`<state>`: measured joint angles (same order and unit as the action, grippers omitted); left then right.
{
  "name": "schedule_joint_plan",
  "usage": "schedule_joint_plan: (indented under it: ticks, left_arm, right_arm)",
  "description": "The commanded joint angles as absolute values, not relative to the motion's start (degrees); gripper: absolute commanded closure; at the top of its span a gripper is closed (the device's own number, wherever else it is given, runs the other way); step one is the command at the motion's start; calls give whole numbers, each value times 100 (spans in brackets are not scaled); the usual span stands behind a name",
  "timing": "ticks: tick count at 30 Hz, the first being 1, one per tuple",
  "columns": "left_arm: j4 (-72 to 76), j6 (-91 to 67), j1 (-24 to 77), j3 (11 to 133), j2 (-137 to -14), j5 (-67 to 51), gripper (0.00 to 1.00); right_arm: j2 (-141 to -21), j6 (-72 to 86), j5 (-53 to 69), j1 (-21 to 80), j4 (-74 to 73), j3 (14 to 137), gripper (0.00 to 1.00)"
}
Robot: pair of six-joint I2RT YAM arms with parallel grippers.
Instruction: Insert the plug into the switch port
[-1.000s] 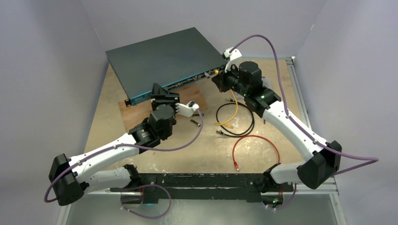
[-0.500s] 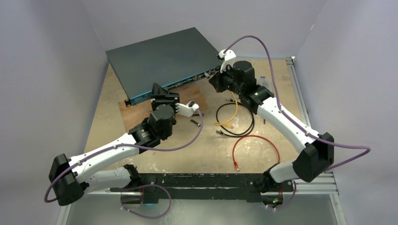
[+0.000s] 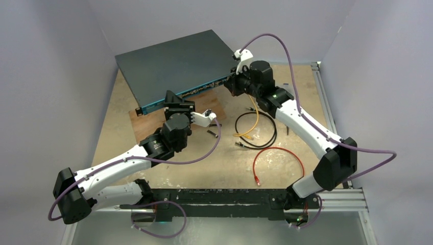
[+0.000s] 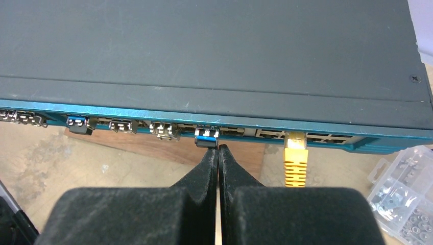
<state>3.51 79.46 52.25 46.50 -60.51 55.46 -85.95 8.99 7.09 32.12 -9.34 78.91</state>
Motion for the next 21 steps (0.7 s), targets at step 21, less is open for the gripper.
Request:
schedule_joint_plan:
  ticks: [21]
  left_arm:
    - [-704,7246,4975,4670,-5847,5310,100]
  right_arm:
    - [-9448,1378,1230,3190,-1128,9460,100]
